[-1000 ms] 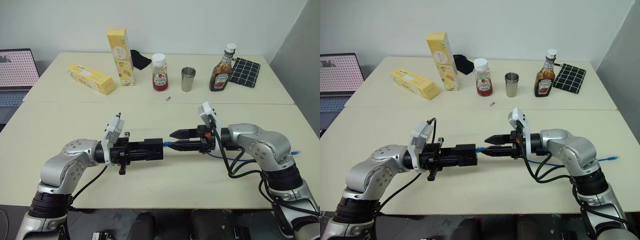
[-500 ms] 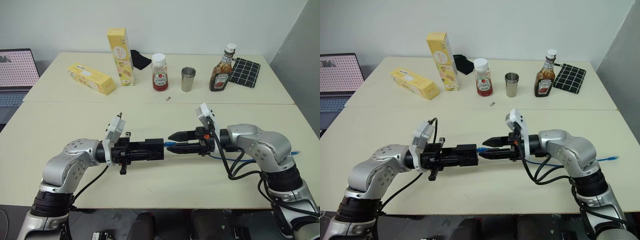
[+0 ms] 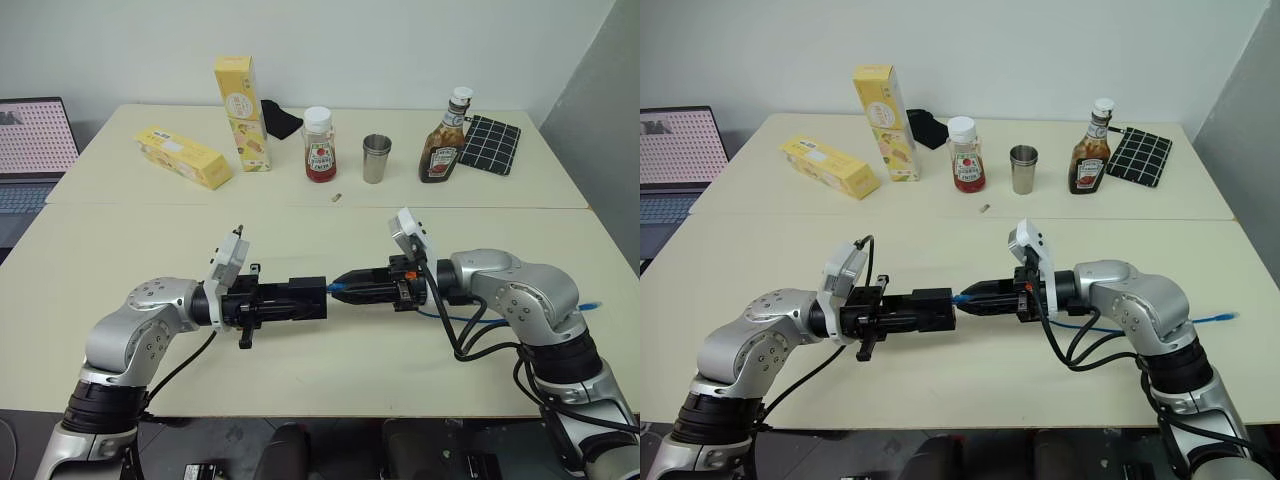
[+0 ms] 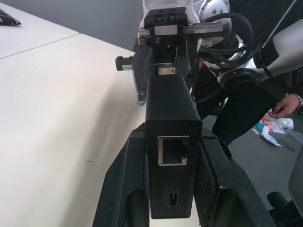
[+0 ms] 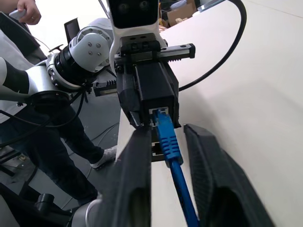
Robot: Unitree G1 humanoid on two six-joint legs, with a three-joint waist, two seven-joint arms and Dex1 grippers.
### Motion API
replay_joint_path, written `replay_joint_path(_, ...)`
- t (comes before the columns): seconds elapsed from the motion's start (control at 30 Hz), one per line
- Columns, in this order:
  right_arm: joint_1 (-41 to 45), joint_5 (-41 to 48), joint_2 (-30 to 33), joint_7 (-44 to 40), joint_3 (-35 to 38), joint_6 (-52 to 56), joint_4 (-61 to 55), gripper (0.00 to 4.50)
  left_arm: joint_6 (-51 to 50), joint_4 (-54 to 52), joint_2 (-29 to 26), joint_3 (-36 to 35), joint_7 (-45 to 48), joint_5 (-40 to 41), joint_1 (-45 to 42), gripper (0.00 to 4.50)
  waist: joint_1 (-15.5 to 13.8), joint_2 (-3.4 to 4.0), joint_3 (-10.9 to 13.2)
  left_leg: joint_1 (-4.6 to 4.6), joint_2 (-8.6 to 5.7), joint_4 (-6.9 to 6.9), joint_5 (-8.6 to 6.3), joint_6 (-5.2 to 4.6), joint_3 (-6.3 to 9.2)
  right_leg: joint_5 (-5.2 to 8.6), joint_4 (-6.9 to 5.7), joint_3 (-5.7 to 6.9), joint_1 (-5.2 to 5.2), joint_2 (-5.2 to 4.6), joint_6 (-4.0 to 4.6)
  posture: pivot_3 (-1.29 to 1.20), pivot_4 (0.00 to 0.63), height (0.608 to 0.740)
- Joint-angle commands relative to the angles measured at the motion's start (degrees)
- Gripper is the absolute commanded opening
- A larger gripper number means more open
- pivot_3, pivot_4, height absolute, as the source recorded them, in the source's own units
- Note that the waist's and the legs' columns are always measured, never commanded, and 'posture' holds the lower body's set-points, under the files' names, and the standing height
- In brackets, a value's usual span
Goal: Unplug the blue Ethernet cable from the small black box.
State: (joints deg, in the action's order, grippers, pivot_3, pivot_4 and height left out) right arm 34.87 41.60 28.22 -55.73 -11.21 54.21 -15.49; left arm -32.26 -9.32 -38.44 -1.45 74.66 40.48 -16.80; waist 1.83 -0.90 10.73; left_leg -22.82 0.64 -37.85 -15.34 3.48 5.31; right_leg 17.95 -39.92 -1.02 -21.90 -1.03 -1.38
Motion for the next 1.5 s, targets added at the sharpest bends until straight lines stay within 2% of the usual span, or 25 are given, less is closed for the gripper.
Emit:
replay_joint_path(0.03, 0.9, -0.1, 0.7, -1.4, 0.2, -1.2, -0.7, 0.13, 1.0, -0.7, 0.1, 0.0, 1.1, 0.5, 0.1, 0.78, 0.0, 0.0, 0.0, 0.0, 0.0, 0.0, 0.0, 0.0, 0.0, 0.0, 0.0, 0.0, 0.0, 0.0, 0.0, 0.0, 0.15, 0.74)
replay_joint_path(0.07, 1.0, -0.1, 0.7, -1.5, 0.2, -1.3, -0.8, 0.01, 1.0, -0.7, 0.1, 0.0, 1.2, 0.5, 0.2, 0.78, 0.0, 0.0, 0.0, 0.0, 0.0, 0.0, 0.0, 0.0, 0.01, 0.0, 0.0, 0.0, 0.0, 0.0, 0.0, 0.0, 0.15, 0.74)
replay_joint_path(0.57, 1.9, 0.0, 0.9, -2.4, -0.1, -0.8, 0.4, 0.0, 1.2, -1.2, 0.4, -0.2, 1.2, 0.4, 1.4, 0.78, 0.0, 0.0, 0.0, 0.0, 0.01, 0.0, 0.0, 0.0, 0.0, 0.0, 0.0, 0.0, 0.0, 0.0, 0.0, 0.0, 0.15, 0.74)
replay_joint_path(0.63, 1.8, 0.6, 1.0, -2.4, 0.3, -0.4, 0.1, 0.71, 1.4, -1.1, 0.6, -0.2, 1.2, 0.3, 1.6, 0.78, 0.0, 0.0, 0.0, 0.0, 0.01, 0.0, 0.0, 0.0, 0.01, 0.0, 0.0, 0.0, 0.0, 0.0, 0.0, 0.0, 0.15, 0.74)
replay_joint_path(0.9, 0.8, 3.4, 1.5, -1.9, 2.0, 1.5, -1.6, 2.67, 4.0, 2.1, 1.2, -0.4, 2.9, -0.4, 2.5, 0.78, 0.0, 0.0, 0.0, 0.0, 0.01, 0.0, 0.0, 0.0, 0.0, 0.0, 0.0, 0.0, 0.0, -0.01, 0.0, 0.0, 0.15, 0.74)
replay_joint_path(0.97, 0.3, 3.3, 0.9, -0.7, 2.2, 1.4, -1.8, 2.84, 4.5, 3.2, 1.6, -0.2, 3.4, -0.6, 2.4, 0.78, 0.0, 0.0, 0.0, 0.0, 0.01, 0.0, 0.0, 0.0, 0.0, 0.0, 0.0, 0.0, 0.0, 0.0, 0.0, 0.0, 0.15, 0.74)
replay_joint_path(1.5, -2.5, 1.3, -2.6, 5.7, 0.5, 0.2, -3.8, 2.84, 5.8, 6.1, 3.3, 0.8, 5.3, -1.4, 1.1, 0.78, 0.0, 0.0, 0.0, -0.01, 0.01, 0.0, 0.0, 0.0, 0.01, 0.0, 0.0, 0.0, 0.0, 0.0, 0.0, 0.0, 0.15, 0.74)
